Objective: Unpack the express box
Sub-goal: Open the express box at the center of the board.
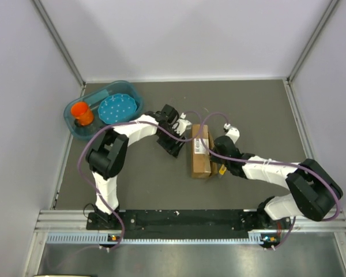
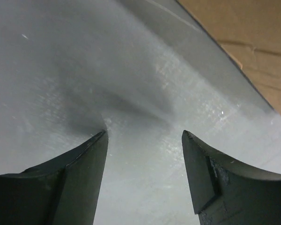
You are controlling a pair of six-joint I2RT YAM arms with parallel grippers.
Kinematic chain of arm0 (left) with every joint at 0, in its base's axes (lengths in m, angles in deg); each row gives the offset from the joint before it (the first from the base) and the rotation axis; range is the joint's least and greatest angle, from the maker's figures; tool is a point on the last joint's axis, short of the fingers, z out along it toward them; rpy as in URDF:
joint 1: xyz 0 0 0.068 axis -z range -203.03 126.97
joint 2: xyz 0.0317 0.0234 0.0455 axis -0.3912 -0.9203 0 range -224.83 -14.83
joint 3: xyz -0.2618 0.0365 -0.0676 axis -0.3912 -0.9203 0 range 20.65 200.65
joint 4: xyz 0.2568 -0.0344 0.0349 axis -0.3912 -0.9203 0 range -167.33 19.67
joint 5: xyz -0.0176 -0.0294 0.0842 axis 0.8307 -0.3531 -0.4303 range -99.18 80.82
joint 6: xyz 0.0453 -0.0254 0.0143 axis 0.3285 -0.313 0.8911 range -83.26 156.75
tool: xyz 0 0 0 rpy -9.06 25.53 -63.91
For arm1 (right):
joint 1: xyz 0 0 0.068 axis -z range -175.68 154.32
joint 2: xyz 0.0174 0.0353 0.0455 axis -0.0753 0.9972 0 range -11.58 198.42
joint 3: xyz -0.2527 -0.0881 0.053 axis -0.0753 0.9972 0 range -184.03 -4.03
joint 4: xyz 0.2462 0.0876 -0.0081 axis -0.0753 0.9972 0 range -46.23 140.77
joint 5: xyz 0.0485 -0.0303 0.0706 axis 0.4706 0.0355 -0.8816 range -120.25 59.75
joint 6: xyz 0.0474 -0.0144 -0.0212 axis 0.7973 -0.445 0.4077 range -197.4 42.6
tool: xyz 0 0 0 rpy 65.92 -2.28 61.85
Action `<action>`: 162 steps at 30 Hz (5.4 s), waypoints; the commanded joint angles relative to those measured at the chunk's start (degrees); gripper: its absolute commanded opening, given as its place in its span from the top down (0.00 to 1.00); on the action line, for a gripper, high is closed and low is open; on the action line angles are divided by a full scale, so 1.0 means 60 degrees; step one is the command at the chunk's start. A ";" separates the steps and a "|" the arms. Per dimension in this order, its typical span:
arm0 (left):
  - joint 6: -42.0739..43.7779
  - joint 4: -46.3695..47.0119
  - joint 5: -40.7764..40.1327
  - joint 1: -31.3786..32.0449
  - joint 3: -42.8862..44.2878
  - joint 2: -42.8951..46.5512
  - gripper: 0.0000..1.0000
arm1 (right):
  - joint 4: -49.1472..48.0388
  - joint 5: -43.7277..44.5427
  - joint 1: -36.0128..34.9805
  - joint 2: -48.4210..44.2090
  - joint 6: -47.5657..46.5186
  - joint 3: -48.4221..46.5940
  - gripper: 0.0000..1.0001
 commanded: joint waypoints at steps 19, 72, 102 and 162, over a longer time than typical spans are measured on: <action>-0.1192 -0.1051 0.2523 0.0008 0.3208 0.0256 0.28 | 0.0558 0.0180 -0.0893 0.0203 -0.0903 -0.0941 1.00; 0.0888 -0.0551 0.2083 0.0741 0.1565 -0.0887 0.24 | -0.3165 0.0415 0.0791 0.2985 -0.1972 -0.3181 0.73; -0.0210 -0.1827 0.3329 0.1150 0.2914 0.0650 0.01 | -0.0248 0.1454 0.0162 0.2429 -0.1137 -0.3827 1.00; -0.0401 0.2070 -0.5443 0.3215 -0.0267 0.3289 0.01 | 0.0660 0.0253 0.0777 0.3689 0.1046 -0.4911 1.00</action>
